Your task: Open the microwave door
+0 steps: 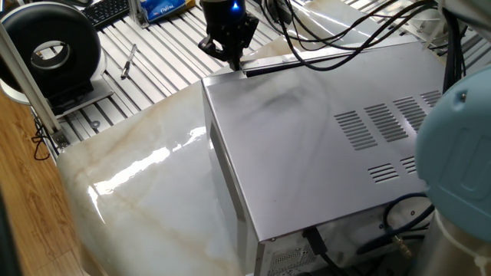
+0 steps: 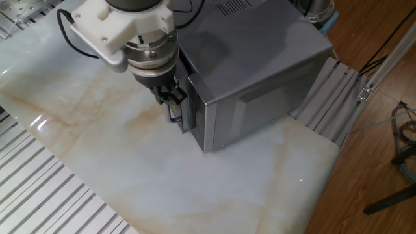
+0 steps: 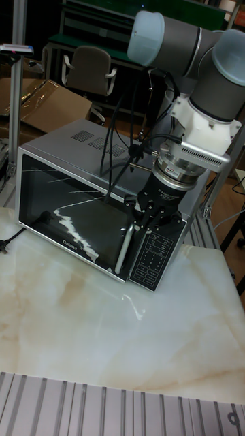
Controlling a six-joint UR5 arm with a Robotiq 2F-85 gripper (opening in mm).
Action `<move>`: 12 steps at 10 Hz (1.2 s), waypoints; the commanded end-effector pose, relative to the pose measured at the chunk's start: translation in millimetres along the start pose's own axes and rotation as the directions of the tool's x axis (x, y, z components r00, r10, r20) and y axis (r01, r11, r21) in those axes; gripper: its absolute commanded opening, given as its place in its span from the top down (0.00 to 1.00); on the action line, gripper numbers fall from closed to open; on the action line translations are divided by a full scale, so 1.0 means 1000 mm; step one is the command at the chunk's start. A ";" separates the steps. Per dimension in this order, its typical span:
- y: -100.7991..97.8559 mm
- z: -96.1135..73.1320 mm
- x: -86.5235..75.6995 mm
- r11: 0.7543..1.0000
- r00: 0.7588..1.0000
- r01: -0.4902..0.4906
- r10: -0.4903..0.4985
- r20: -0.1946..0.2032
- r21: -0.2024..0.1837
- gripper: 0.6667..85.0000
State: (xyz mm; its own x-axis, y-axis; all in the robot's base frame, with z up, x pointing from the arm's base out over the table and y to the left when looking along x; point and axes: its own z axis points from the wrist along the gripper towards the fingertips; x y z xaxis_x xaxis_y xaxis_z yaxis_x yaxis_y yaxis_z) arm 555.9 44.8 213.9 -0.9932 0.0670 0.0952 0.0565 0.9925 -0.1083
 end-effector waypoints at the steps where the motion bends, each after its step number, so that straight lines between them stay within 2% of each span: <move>1: 0.003 0.002 0.000 0.999 0.999 0.037 -0.037 -0.003 -0.016 0.99; 5: 0.011 0.006 0.007 0.996 0.997 0.065 -0.067 -0.033 -0.053 0.99; 8: 0.003 0.011 0.005 0.998 0.998 0.050 -0.051 -0.034 -0.027 0.99; 9: 0.004 0.014 0.012 0.999 0.997 0.039 -0.041 -0.066 -0.027 0.99; 12: 0.007 0.016 0.018 0.999 0.994 0.038 -0.041 -0.097 -0.033 0.99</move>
State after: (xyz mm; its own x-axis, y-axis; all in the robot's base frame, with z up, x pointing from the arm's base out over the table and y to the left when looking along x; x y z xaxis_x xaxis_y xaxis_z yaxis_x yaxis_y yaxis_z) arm 542.4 47.0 200.6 -0.9854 0.0315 0.1676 0.0171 0.9961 -0.0869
